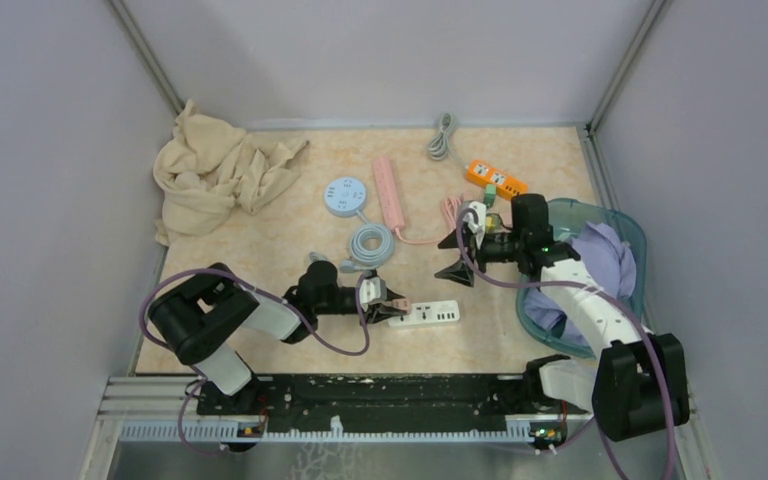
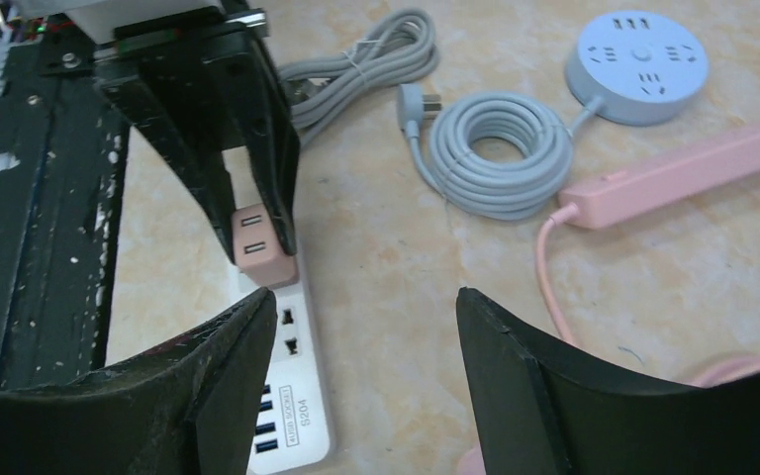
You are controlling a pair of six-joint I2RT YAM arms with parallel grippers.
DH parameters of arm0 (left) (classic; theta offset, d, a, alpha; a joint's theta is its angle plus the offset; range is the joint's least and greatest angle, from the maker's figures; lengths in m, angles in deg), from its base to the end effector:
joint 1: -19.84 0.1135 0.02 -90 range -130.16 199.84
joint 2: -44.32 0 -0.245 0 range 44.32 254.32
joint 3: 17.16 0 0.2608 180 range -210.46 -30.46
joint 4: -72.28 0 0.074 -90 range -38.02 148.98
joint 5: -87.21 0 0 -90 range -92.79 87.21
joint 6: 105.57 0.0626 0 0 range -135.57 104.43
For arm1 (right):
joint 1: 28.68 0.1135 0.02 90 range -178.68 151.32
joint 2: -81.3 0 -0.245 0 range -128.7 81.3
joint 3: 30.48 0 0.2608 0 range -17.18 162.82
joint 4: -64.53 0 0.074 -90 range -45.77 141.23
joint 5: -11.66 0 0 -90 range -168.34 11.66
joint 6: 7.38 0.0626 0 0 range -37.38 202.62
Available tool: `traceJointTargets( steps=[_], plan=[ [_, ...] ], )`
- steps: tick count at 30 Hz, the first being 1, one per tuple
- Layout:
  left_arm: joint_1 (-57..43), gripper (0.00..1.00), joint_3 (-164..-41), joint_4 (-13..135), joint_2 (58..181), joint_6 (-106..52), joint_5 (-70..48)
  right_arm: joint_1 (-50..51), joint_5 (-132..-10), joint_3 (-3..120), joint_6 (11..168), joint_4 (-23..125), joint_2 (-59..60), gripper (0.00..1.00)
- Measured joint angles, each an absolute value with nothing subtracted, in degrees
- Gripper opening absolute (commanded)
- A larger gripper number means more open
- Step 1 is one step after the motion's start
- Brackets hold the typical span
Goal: Pull the plug off the socket
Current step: Remove the plug from the socket.
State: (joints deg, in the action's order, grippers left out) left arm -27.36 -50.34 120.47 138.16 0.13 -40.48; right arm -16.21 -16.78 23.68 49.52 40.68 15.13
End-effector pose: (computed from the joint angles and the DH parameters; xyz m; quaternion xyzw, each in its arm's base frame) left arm 0.1654 -0.2350 0.1039 0.5575 0.5240 -0.4032 0.5020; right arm 0.2422 0.1099 0.2225 -0.5110 0.6151 0.3783 0.4663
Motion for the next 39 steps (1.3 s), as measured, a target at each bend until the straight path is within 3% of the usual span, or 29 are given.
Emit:
traceJointTargets(
  steps=[11,18,25,32,39],
  plan=[
    [-27.4,0.00,-50.7,120.3,138.4,0.1,-40.7,-14.9,-10.2,21.8,28.8,27.5,15.3,0.72],
    [-27.4,0.00,-50.7,120.3,138.4,0.1,-40.7,-6.3,-17.7,19.7,21.6,25.9,15.2,0.81],
    [-27.4,0.00,-51.1,120.0,138.6,0.2,-40.8,0.7,-26.7,16.8,20.4,28.1,12.4,0.83],
    [-27.4,0.00,-51.2,120.0,138.7,0.1,-40.8,7.7,-36.6,16.9,21.4,31.5,7.6,0.81],
    [-27.4,0.00,-51.2,120.0,138.7,0.1,-40.8,10.1,-42.6,16.9,21.8,32.9,5.4,0.71]
  ],
)
